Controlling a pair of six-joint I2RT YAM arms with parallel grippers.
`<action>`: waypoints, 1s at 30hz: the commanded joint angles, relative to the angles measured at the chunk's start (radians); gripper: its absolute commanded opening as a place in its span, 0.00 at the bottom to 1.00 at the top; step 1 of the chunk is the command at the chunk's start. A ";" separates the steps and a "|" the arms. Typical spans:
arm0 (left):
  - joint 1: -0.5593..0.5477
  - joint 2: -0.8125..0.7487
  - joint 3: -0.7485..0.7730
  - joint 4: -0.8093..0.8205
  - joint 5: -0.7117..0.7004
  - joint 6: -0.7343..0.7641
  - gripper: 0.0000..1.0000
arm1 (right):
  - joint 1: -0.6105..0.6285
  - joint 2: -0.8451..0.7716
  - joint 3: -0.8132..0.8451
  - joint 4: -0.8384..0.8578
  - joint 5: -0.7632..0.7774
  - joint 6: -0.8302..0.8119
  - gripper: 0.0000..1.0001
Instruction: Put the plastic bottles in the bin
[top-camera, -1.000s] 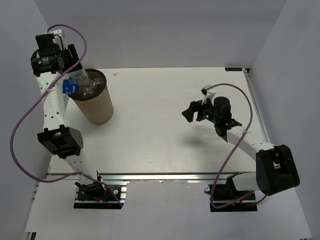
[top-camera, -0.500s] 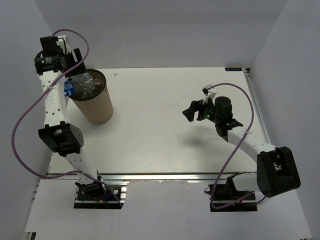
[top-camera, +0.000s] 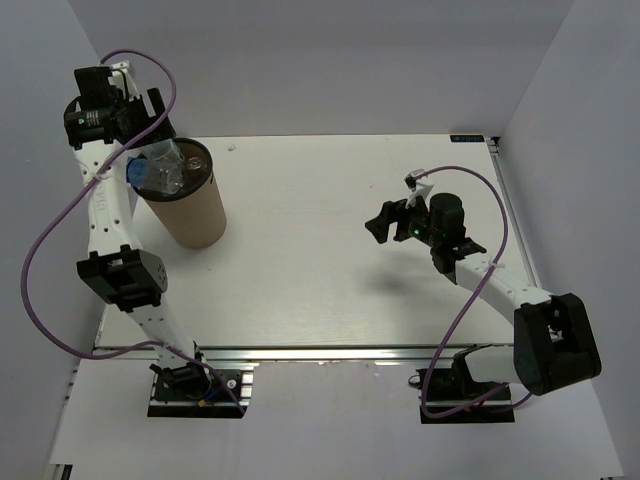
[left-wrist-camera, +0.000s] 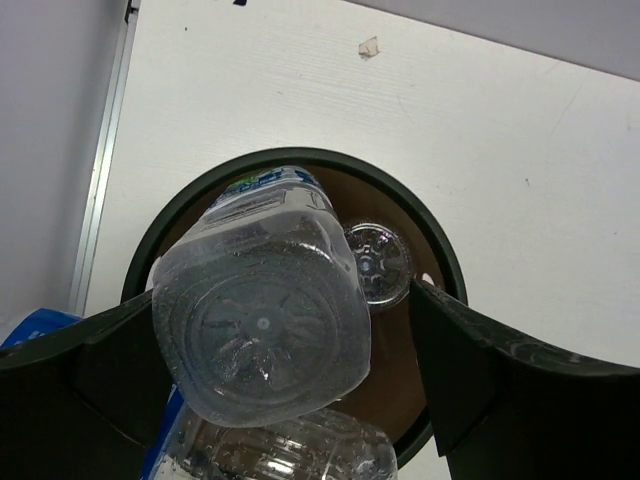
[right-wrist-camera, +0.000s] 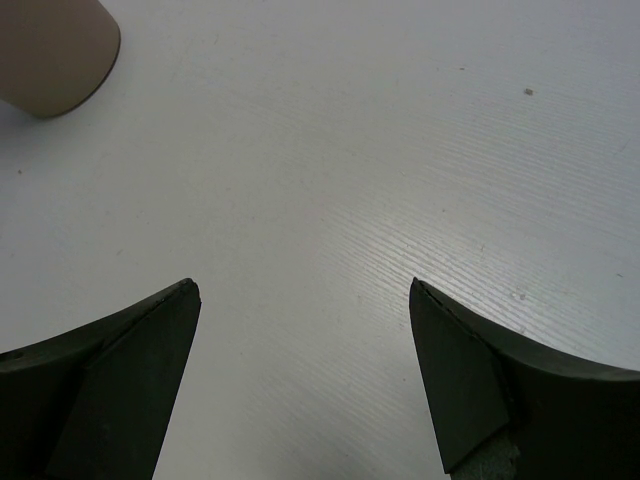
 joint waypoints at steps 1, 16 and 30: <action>-0.002 0.002 0.050 -0.001 0.027 -0.015 0.98 | -0.006 -0.015 0.020 0.030 -0.016 0.006 0.89; -0.005 -0.046 0.054 0.042 0.060 -0.047 0.98 | -0.010 0.010 0.030 0.032 -0.047 0.010 0.89; -0.006 -0.099 0.114 0.102 0.019 -0.115 0.98 | -0.010 0.002 0.026 0.032 -0.065 0.015 0.89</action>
